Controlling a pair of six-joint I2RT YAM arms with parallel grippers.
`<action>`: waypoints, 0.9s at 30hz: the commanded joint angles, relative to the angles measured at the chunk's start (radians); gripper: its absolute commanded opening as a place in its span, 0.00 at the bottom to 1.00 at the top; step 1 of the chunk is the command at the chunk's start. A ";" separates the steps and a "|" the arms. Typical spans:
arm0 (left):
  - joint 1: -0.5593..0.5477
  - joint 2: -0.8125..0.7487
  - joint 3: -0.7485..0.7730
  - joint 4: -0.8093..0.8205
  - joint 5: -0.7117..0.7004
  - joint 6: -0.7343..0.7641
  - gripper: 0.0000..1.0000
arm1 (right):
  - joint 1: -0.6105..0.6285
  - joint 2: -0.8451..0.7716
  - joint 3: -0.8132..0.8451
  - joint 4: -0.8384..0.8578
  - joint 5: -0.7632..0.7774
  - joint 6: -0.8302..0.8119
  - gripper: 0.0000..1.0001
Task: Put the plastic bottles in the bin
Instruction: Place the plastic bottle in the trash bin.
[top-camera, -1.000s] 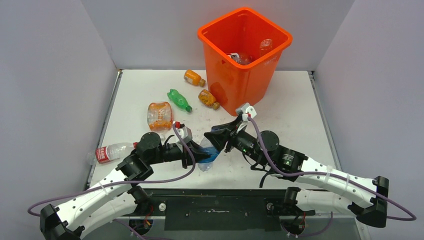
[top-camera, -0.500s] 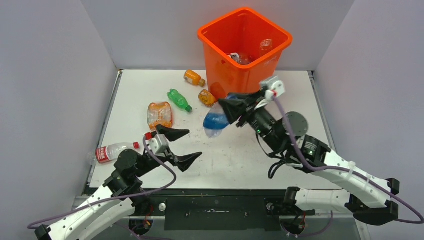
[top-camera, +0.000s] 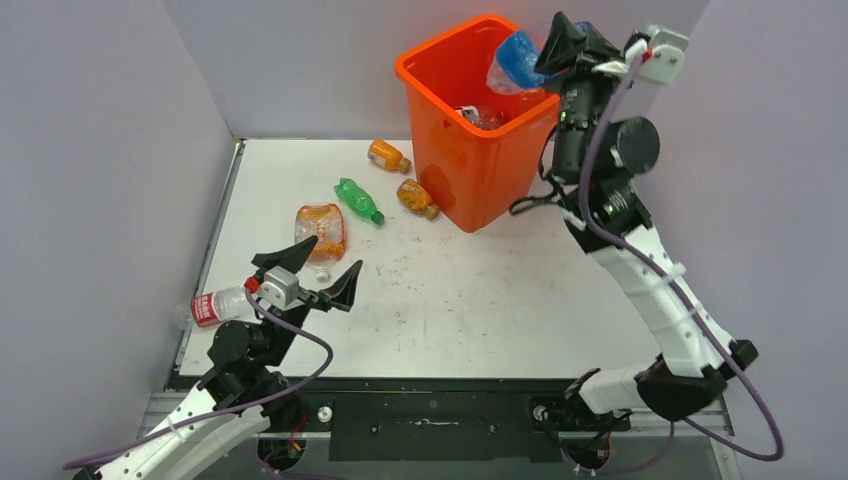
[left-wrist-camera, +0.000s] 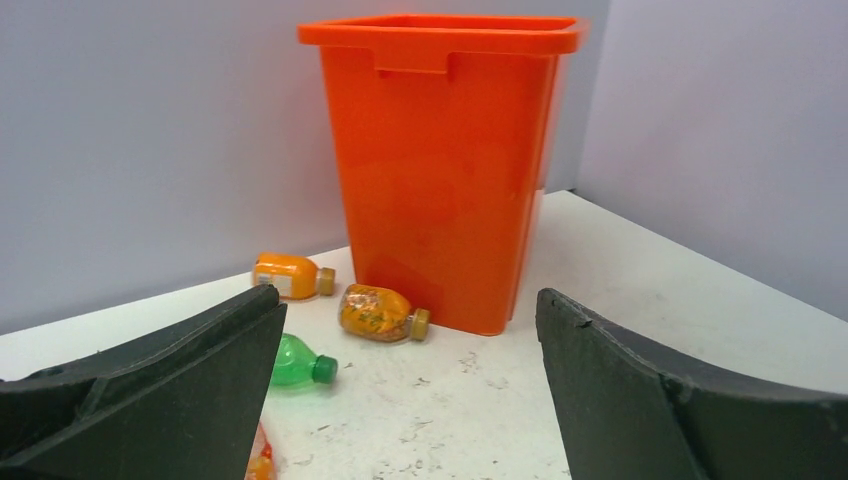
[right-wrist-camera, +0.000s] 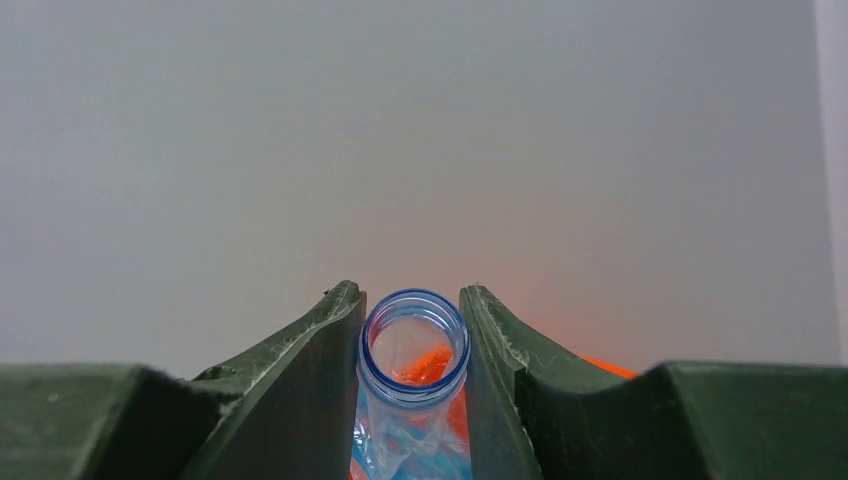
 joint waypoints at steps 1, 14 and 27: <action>0.000 -0.003 0.006 0.033 -0.144 0.045 0.96 | -0.275 0.120 0.065 -0.017 -0.141 0.313 0.05; 0.012 0.019 0.014 0.040 -0.445 0.122 0.96 | -0.491 0.563 0.438 -0.201 -0.295 0.575 0.14; 0.045 0.087 0.035 0.016 -0.552 0.083 0.96 | -0.383 0.442 0.392 -0.201 -0.354 0.529 1.00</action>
